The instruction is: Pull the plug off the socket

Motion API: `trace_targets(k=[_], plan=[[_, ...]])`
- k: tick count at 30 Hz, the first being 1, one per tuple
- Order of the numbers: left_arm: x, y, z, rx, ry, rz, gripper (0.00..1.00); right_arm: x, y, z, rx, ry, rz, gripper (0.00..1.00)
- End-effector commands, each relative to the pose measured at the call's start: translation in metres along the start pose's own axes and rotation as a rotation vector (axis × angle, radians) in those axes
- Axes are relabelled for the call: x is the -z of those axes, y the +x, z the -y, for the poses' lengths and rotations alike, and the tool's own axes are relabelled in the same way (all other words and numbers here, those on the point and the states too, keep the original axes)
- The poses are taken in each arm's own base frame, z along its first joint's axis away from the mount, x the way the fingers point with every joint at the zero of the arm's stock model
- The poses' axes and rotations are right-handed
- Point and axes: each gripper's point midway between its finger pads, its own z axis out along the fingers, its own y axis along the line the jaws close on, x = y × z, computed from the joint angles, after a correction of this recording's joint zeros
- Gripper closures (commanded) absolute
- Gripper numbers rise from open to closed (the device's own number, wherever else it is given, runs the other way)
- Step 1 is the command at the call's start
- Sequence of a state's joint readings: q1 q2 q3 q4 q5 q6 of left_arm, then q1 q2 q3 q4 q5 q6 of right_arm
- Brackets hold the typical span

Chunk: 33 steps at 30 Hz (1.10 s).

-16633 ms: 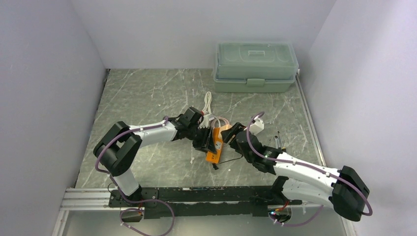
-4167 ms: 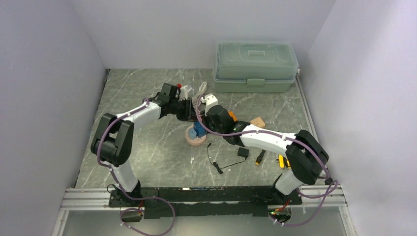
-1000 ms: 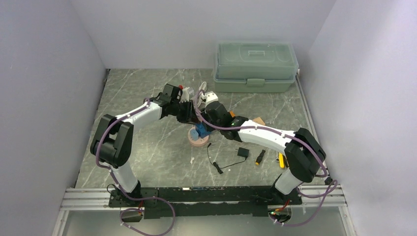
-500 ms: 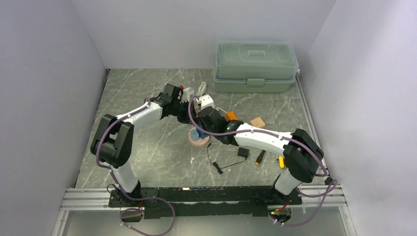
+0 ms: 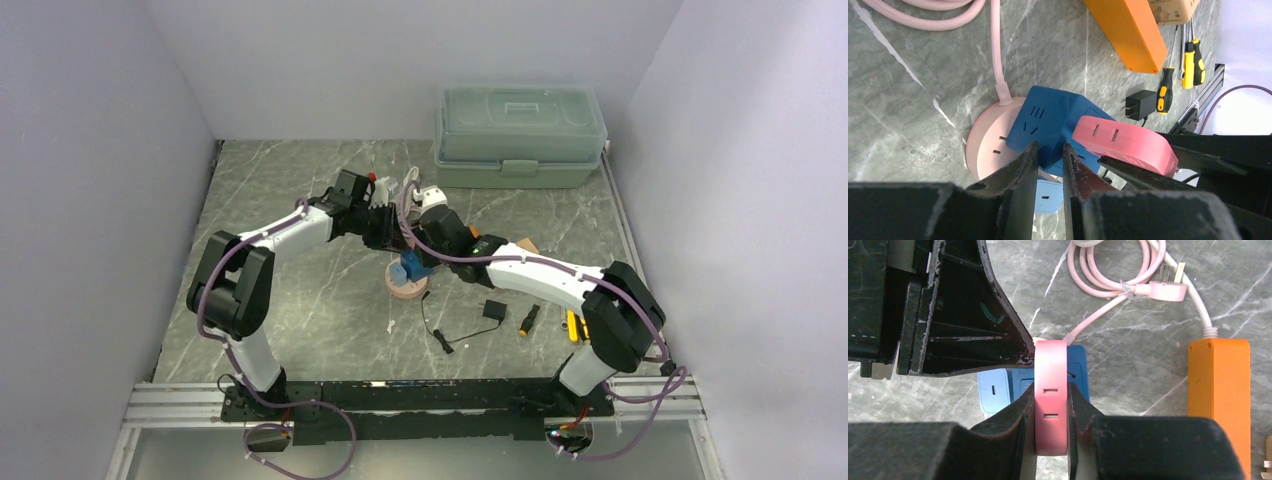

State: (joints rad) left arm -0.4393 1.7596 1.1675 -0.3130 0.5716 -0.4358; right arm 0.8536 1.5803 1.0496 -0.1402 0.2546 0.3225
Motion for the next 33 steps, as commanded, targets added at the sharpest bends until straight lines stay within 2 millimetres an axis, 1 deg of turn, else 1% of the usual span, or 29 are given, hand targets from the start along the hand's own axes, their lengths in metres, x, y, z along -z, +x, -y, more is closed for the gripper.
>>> trace_targets(k=[1, 5, 9, 13, 16, 20, 23, 27, 33], plan=[[-0.013, 0.073, -0.051, 0.080, -0.205, -0.226, 0.80, 0.006, -0.016, 0.010, -0.059, -0.015, 0.046, 1.00], [-0.013, 0.073, -0.052, 0.081, -0.209, -0.228, 0.80, 0.008, -0.017, 0.006, -0.019, 0.008, 0.057, 1.00], [-0.013, 0.073, -0.052, 0.076, -0.212, -0.227, 0.80, 0.010, -0.019, 0.003, 0.060, 0.110, 0.077, 1.00], [-0.013, 0.073, -0.052, 0.073, -0.217, -0.229, 0.80, 0.009, -0.016, -0.002, 0.118, 0.171, 0.073, 1.00], [-0.013, 0.073, -0.052, 0.069, -0.221, -0.229, 0.80, 0.010, -0.016, -0.002, 0.133, 0.198, 0.073, 1.00], [-0.014, 0.075, -0.053, 0.067, -0.225, -0.233, 0.80, 0.013, -0.020, -0.001, 0.112, 0.181, 0.076, 1.00], [-0.015, 0.076, -0.053, 0.060, -0.234, -0.239, 0.80, 0.015, -0.022, -0.003, 0.055, 0.093, 0.061, 1.00], [-0.015, 0.078, -0.055, 0.043, -0.257, -0.244, 0.81, 0.016, -0.026, 0.006, -0.027, 0.015, 0.049, 1.00], [-0.016, 0.080, -0.055, 0.027, -0.274, -0.249, 0.81, 0.017, -0.026, 0.008, -0.014, 0.022, 0.046, 1.00]])
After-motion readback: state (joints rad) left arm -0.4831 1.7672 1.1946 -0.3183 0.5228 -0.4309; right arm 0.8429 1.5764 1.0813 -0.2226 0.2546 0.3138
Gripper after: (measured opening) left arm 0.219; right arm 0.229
